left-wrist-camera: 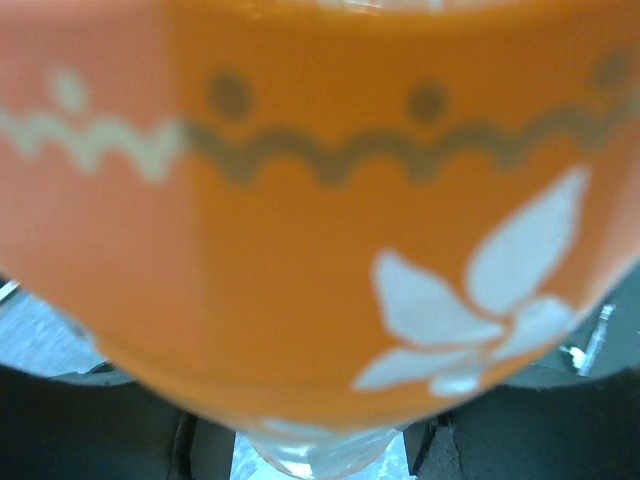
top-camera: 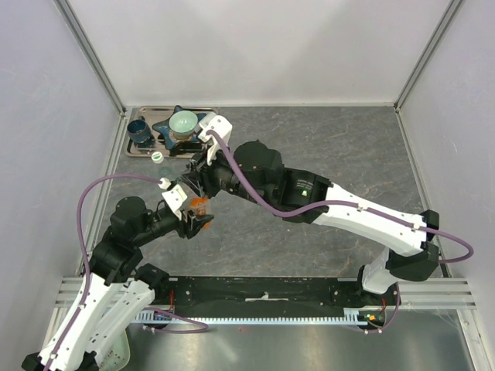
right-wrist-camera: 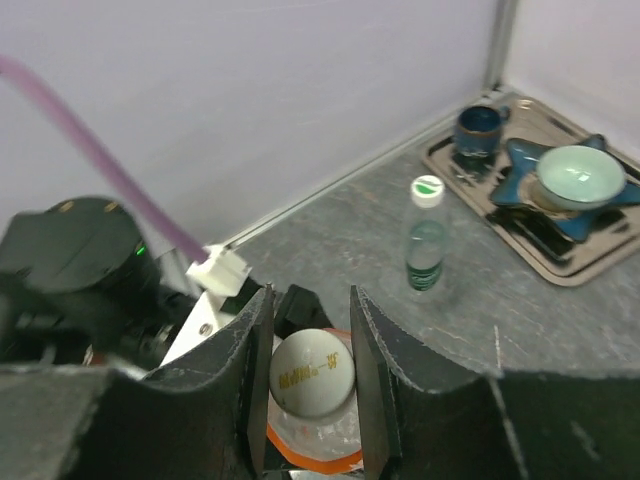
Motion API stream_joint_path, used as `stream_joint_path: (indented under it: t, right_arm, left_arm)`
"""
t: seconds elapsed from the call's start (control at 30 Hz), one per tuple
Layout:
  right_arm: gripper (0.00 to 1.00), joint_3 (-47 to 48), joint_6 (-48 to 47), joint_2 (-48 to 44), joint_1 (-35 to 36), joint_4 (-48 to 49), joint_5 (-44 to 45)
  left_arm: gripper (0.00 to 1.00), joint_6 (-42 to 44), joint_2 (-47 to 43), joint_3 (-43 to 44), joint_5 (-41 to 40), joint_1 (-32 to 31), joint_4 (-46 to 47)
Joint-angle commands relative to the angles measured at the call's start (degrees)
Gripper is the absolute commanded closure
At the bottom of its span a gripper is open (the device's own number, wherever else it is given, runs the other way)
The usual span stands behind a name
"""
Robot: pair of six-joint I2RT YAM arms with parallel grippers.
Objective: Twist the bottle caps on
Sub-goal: Screw the bottle cap onto the plastic bottle.
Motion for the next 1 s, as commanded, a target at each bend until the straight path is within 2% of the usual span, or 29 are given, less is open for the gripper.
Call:
stream_joint_path:
  t: [0.0,0.03,0.13,0.27,0.37,0.4,0.43,0.5,0.57,0.6,0.67,0.73,0.8,0.83,0.9,0.93,0.97]
  right_arm:
    - [1.00,1.72,4.88,5.64,3.63,-9.32,20.70]
    - [1.00,2.51,6.28,7.22,3.99,-10.72,25.95]
    - [1.00,4.63,9.00,9.95,5.40,-12.22,34.49]
    - [1.00,7.17,11.03,12.06,6.10,-12.22,39.26]
    - [1.00,8.93,11.13,12.51,6.28,-11.35,39.45]
    - [0.80,9.20,10.60,12.33,6.19,-10.65,39.01]
    - [0.66,9.20,9.90,11.38,6.19,-8.55,38.40]
    - [0.45,9.11,7.27,9.79,6.02,-6.08,35.07]
    - [0.34,7.19,5.77,6.37,5.93,-1.60,33.48]
    - [0.26,6.22,4.37,4.96,5.67,0.06,31.38]
    - [0.19,3.24,3.66,0.92,5.31,4.38,29.00]
    - [0.15,1.13,2.78,-2.76,3.73,7.71,21.63]
    - [0.15,-2.30,1.73,-4.97,1.63,9.57,14.27]
    - [0.16,-3.18,0.76,-6.72,0.75,10.36,5.78]
    - [0.18,-5.38,-0.64,-8.49,-1.27,10.54,-4.19]
    - [0.20,-6.26,-2.13,-10.24,-1.54,10.98,-12.41]
    - [0.20,-7.92,-2.93,-11.04,-1.72,11.41,-16.24]
  left_arm:
    - [0.85,2.16,-1.67,4.09,-17.74,0.51,9.53]
    - [0.86,2.34,-1.94,4.09,-19.24,0.60,9.71]
    - [0.86,2.96,-2.55,4.00,-23.12,0.69,10.06]
    - [0.86,3.22,-2.82,3.39,-24.35,0.86,9.98]
    - [0.86,3.05,-2.99,2.77,-24.36,0.86,9.71]
    - [0.86,2.87,-3.08,2.69,-24.18,0.95,9.62]
    - [0.86,2.69,-3.17,2.42,-23.31,0.95,9.54]
    - [0.86,2.17,-3.34,2.07,-22.43,1.04,9.18]
    - [0.86,1.82,-3.34,1.72,-20.33,0.95,9.10]
    - [0.86,1.03,-3.34,1.63,-19.62,1.13,8.92]
    - [0.86,0.24,-3.26,1.45,-16.64,1.13,8.83]
    - [0.86,-0.91,-3.34,1.45,-13.04,1.22,8.39]
    - [0.86,-1.70,-3.35,1.28,-4.53,1.22,8.22]
    - [0.86,-1.88,-3.17,1.28,-0.84,1.22,8.04]
    - [0.86,-2.49,-2.99,1.28,11.63,1.22,7.95]
    - [0.85,-2.49,-2.73,1.28,21.34,1.22,7.87]
    - [0.85,-2.67,-2.64,1.19,25.87,1.22,7.87]
